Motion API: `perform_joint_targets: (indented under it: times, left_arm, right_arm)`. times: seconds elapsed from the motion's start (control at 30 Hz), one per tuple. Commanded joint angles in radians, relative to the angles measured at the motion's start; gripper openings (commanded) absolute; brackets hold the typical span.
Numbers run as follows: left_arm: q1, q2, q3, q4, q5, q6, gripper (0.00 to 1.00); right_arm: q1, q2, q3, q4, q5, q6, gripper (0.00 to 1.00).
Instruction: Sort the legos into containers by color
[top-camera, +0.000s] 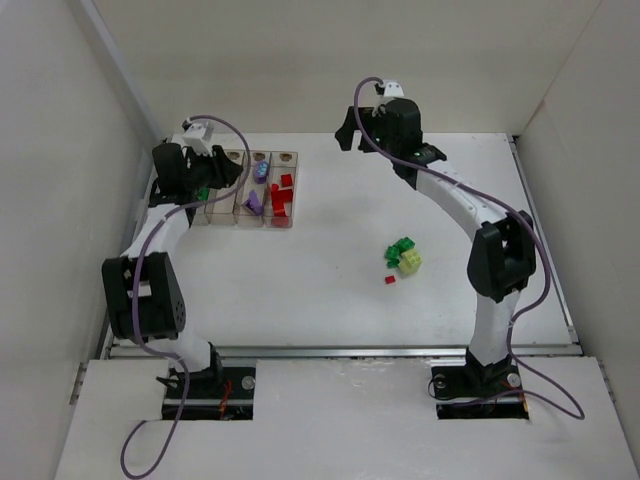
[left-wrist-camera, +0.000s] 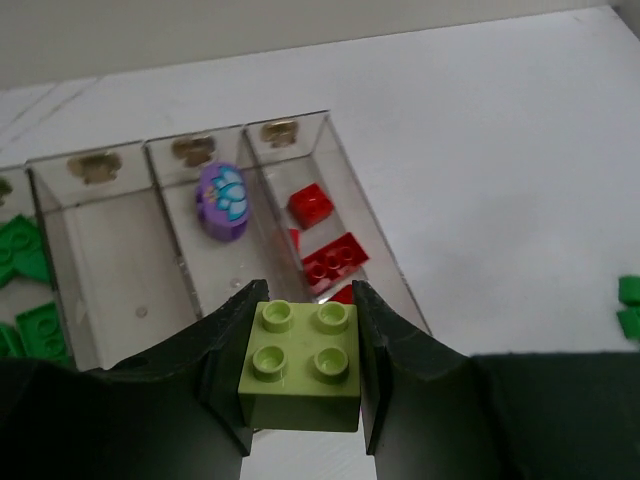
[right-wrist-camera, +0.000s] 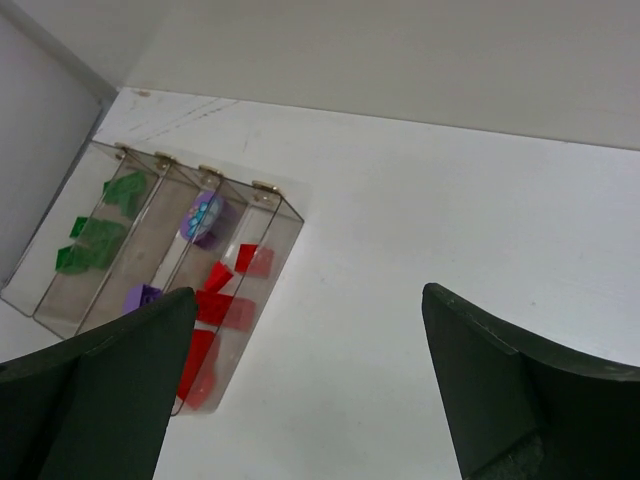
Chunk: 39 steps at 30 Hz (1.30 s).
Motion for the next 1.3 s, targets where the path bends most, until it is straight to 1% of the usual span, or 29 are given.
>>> perform_joint_targets:
  times: [0.0, 0.03, 0.07, 0.1, 0.13, 0.2, 0.23, 0.3, 0.4, 0.43, 0.53, 0.57, 0.67, 0.77, 0.8, 0.9, 1.1, 1.13, 1.17, 1.2, 1.27]
  left_arm:
    - [0.032, 0.087, 0.110, 0.003, -0.046, -0.158, 0.06]
    - [0.043, 0.113, 0.149, -0.010, -0.104, -0.149, 0.07]
    - [0.052, 0.141, 0.174, -0.010, -0.133, -0.149, 0.09]
    - [0.052, 0.170, 0.198, -0.036, -0.152, -0.109, 0.09]
    - [0.052, 0.233, 0.228, -0.056, -0.152, -0.071, 0.09]
    - [0.052, 0.296, 0.326, -0.124, -0.143, -0.012, 0.10]
    - [0.052, 0.358, 0.356, -0.142, -0.143, 0.000, 0.11]
    - [0.052, 0.411, 0.430, -0.168, -0.143, 0.020, 0.11]
    - [0.052, 0.456, 0.440, -0.149, -0.143, 0.052, 0.17]
    - [0.052, 0.468, 0.427, -0.124, -0.143, 0.066, 0.22]
    - [0.052, 0.477, 0.415, -0.112, -0.103, 0.121, 0.30]
    - [0.052, 0.489, 0.415, -0.112, -0.103, 0.121, 0.35]
    - [0.052, 0.499, 0.415, -0.112, -0.083, 0.121, 0.45]
    - [0.052, 0.499, 0.415, -0.103, -0.072, 0.121, 0.61]
    - [0.052, 0.499, 0.415, -0.103, -0.072, 0.121, 0.70]
    - [0.052, 0.499, 0.406, -0.089, -0.051, 0.121, 0.71]
    - [0.052, 0.436, 0.406, -0.089, -0.017, 0.210, 0.76]
    - [0.052, 0.422, 0.416, -0.115, -0.008, 0.227, 0.76]
    - [0.052, 0.389, 0.417, -0.128, -0.008, 0.253, 0.79]
    - [0.039, 0.367, 0.417, -0.145, -0.008, 0.335, 0.81]
    - [0.013, 0.318, 0.391, -0.174, -0.083, 0.440, 0.81]
  right_arm:
    - [-0.028, 0.020, 0.066, 0.033, -0.022, -0.029, 0.99]
    - [-0.038, 0.029, 0.075, 0.033, -0.031, -0.029, 0.99]
    - [-0.038, 0.038, 0.075, 0.033, -0.032, -0.038, 0.99]
    - [-0.038, 0.038, 0.088, 0.033, -0.032, -0.039, 0.99]
    - [-0.050, 0.050, 0.100, 0.033, -0.032, -0.039, 0.99]
    - [-0.061, 0.061, 0.112, 0.033, -0.044, -0.048, 0.99]
    - [-0.070, 0.073, 0.126, 0.033, -0.044, -0.048, 0.99]
    - [-0.081, 0.084, 0.140, 0.033, -0.056, -0.048, 0.99]
    - [-0.099, 0.103, 0.164, 0.033, -0.067, -0.057, 0.99]
    - [-0.099, 0.103, 0.164, 0.033, -0.077, -0.057, 0.99]
    - [-0.111, 0.112, 0.186, 0.033, -0.088, -0.066, 0.99]
    - [-0.111, 0.112, 0.186, 0.033, -0.088, -0.066, 0.99]
    - [-0.111, 0.112, 0.195, 0.033, -0.097, -0.075, 0.99]
    - [-0.111, 0.121, 0.204, 0.033, -0.120, -0.075, 0.99]
    - [-0.111, 0.121, 0.204, 0.033, -0.121, -0.075, 0.99]
    - [-0.111, 0.121, 0.204, 0.033, -0.130, -0.075, 0.99]
    - [-0.111, 0.080, 0.180, 0.024, -0.140, -0.075, 0.99]
    - [-0.111, 0.066, 0.180, -0.002, -0.106, -0.075, 0.99]
    - [-0.111, 0.066, 0.189, -0.029, -0.087, -0.075, 0.99]
    - [-0.111, 0.066, 0.201, -0.118, -0.063, -0.075, 0.99]
    - [-0.111, 0.066, 0.247, -0.247, 0.017, -0.075, 0.99]
